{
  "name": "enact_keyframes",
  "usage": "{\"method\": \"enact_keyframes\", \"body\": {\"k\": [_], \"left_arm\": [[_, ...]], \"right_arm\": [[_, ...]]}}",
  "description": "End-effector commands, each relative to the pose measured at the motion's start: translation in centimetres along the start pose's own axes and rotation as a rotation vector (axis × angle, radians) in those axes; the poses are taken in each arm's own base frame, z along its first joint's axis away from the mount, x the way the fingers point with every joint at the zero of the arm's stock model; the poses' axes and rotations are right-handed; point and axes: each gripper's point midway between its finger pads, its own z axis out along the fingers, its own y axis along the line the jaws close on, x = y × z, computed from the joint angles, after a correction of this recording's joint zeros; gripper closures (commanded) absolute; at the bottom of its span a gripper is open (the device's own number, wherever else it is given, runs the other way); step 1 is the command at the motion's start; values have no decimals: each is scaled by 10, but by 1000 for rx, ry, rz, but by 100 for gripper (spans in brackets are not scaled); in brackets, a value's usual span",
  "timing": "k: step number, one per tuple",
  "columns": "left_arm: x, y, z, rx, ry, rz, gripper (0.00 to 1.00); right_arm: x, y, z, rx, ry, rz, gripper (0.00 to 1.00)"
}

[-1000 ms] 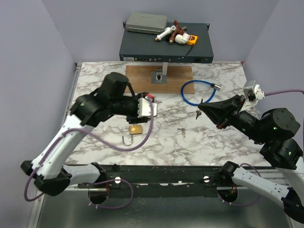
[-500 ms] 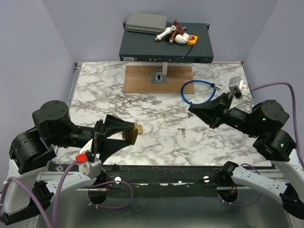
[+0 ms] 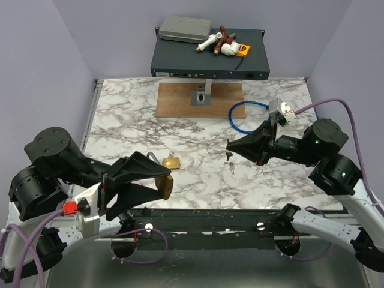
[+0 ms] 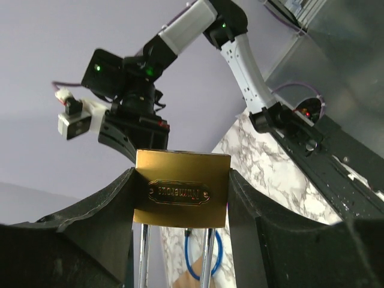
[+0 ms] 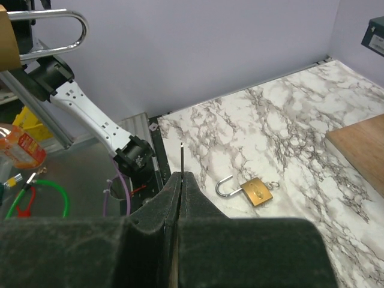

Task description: Unlock with the key

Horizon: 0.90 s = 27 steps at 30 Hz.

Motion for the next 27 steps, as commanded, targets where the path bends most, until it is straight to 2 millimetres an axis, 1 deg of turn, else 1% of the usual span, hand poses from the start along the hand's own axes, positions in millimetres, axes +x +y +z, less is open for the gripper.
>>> {"method": "enact_keyframes", "body": {"k": [1,4,7,8,12,14,17,18,21,23,27], "left_arm": [[-27,6,-1,-9,-96,108,100],[-11,4,-1,-17,-38,139,100],[17,3,-4,-32,74,192,100],[25,7,-6,-57,112,216,100],[80,11,-19,-95,339,334,100],[103,14,-26,-102,446,329,100],[127,24,-36,-146,566,324,100],[136,23,-38,-142,599,333,100],[151,14,-41,-91,648,409,100],[154,7,-40,-82,640,434,100],[165,-5,-38,-52,647,375,100]], "right_arm": [[-6,13,4,-90,-3,-19,99],[-4,18,10,-130,20,10,99],[-1,23,15,-173,58,55,99],[1,24,18,-184,79,74,99],[7,30,24,-243,140,119,99],[9,32,26,-269,160,132,99],[15,34,32,-300,195,157,99],[18,34,33,-313,210,168,99],[31,34,40,-340,271,219,99],[40,32,45,-350,321,263,99],[57,30,53,-370,412,332,99]]}}
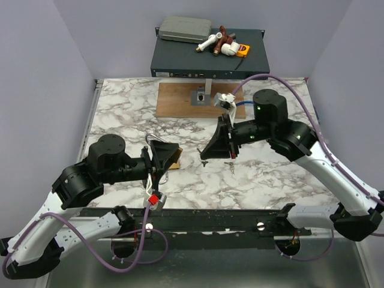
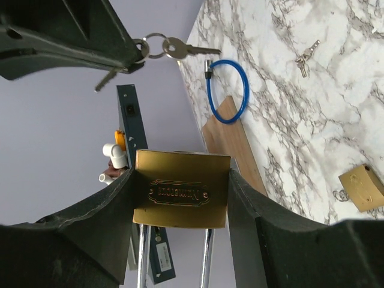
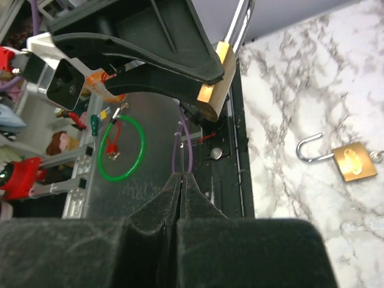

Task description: Unlock with the key

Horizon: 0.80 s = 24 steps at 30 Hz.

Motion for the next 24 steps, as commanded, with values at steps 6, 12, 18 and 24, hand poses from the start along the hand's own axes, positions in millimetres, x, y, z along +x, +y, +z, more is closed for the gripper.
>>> {"method": "enact_keyframes", "body": {"k": [6,12,18,24], "left_arm": [[13,16,-1,-71,69,31,100],[10,15,3,-49,49,-9,100],[3,17,6,-38,9,-22,100],[2,15,8,-28,2,-19,100]], "right_arm": [[27,-7,10,-45,147,135,99],[34,-14,20,-57,176,162,99],[36,-18,30,-56,200,165,99],[42,-21,40,-48,233,166,99]]}}
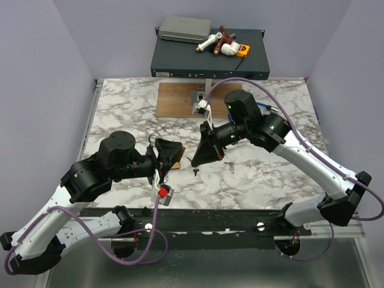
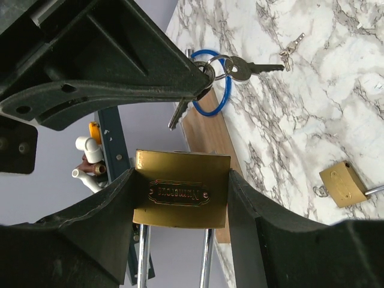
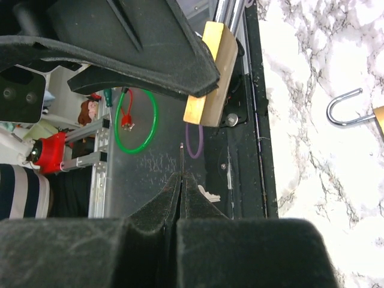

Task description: Unlock with the key

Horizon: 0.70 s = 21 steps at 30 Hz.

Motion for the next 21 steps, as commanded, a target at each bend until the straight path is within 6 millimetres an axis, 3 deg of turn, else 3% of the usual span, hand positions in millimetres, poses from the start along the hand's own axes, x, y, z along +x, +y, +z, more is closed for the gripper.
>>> {"method": "enact_keyframes", "body": {"k": [1,21], "left_arm": [[-18,27,-11,-85,-55,51,100],[-24,17,-14,-37,-79,72,100]], "right_arm": [[-1,4,3,-1,20,-11,99],[0,4,16,1,62,-31,99]]}}
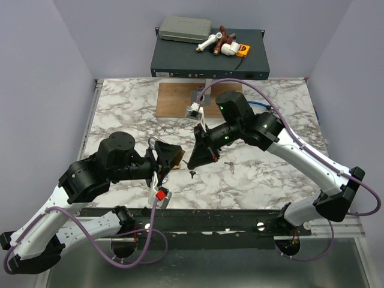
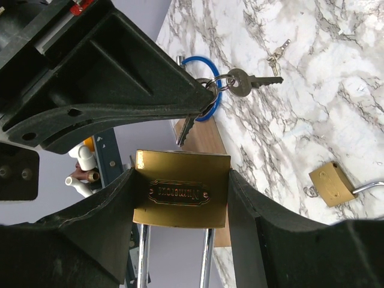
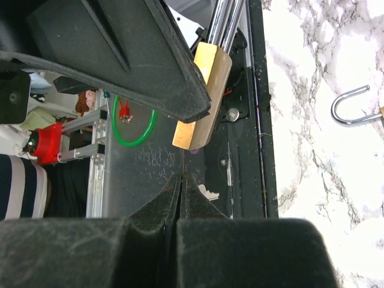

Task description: Unlock with the key

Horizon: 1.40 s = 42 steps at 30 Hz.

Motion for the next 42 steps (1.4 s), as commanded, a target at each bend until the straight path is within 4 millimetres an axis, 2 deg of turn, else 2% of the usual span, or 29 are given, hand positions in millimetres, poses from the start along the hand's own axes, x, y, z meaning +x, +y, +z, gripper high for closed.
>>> {"method": "enact_keyframes", "body": {"k": [1,16,27,42], "left_arm": [[-16,21,-11,-64,-48,76,100],[-20,19,-14,-47,-59,98,100],[-21,15,-12,-24,-68,109,100],[-22,17,-12,-28,-70,112,100]], "right_arm": [[-4,3,1,11,10,-25,99],[4,-2,4,34,32,-25,99],[-1,2,3,29,25,-36,99],[6,1,11,15,52,-29,99]]}}
